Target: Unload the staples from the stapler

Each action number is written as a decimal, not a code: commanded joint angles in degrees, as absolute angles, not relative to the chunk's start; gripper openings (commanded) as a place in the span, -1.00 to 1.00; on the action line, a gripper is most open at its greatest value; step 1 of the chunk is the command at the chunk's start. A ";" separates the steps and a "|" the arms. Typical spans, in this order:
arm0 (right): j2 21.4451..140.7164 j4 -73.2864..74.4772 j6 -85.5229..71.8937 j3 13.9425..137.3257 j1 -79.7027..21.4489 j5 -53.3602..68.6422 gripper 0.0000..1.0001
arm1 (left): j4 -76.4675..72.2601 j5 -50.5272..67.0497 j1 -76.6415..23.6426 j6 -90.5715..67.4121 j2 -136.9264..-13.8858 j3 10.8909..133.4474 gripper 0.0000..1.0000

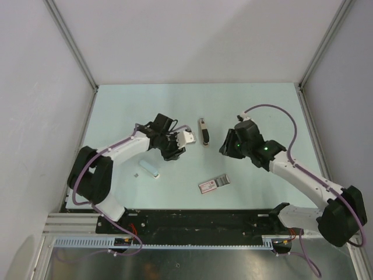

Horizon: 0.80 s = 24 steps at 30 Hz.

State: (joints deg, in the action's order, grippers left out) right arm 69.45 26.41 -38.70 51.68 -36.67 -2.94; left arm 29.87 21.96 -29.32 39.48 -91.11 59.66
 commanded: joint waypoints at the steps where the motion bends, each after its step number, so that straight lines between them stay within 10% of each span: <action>1: 65.25 26.74 -34.94 52.05 -33.46 -3.01 -0.22 | 28.94 25.11 -30.75 53.36 -93.84 60.99 -0.07; 24: 65.29 23.59 -32.06 50.54 -25.59 7.95 -0.53 | 29.03 25.25 -31.64 73.82 -103.04 61.98 -0.18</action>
